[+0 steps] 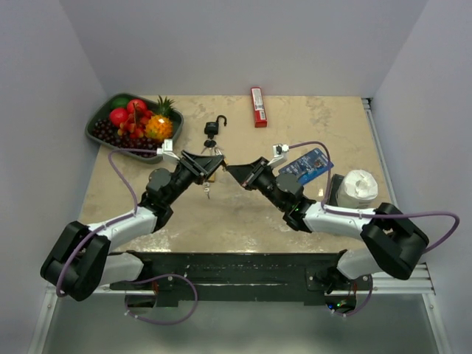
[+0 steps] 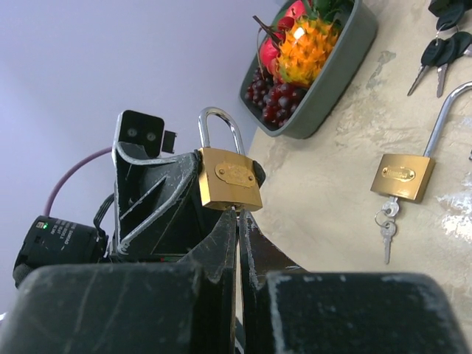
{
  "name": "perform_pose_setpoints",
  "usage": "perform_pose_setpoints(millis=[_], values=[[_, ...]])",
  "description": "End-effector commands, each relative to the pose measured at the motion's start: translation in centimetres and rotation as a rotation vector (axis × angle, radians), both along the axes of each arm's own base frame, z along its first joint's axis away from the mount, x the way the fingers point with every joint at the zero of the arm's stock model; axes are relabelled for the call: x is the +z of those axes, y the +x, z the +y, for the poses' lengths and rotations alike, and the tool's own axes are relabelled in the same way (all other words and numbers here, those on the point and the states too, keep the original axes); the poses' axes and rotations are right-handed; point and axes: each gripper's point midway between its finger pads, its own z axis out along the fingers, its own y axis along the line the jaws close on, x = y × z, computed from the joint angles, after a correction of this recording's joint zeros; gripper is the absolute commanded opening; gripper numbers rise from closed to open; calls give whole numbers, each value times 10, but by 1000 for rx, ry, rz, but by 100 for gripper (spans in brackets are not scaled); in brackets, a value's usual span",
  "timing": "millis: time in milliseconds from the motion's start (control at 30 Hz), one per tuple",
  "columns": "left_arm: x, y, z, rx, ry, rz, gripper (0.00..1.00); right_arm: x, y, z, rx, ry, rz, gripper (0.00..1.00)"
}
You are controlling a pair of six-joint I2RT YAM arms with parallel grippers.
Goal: Unlock with the key
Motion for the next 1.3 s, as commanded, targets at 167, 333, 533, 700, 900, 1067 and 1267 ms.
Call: perform_pose_setpoints(millis=[167, 333, 533, 700, 900, 1067, 1267], values=[[43, -29, -34, -183, 121, -233, 0, 4, 15, -24, -90, -118, -74, 20], [31, 1, -27, -112, 252, -215, 0, -13, -3, -16, 21, -203, -87, 54], [23, 16, -11, -99, 325, -241, 0, 1, -28, -33, 73, -263, -173, 68], [12, 9, -10, -270, 421, -304, 0, 60, -35, -47, 86, -426, -356, 77], [6, -26, -13, -515, 508, -467, 0, 106, -42, -40, 248, -512, -520, 79], [12, -67, -18, -733, 448, -598, 0, 101, -71, -10, 578, -494, -638, 78], [33, -115, -11, -866, 342, -767, 0, 95, -103, 4, 832, -418, -684, 77]])
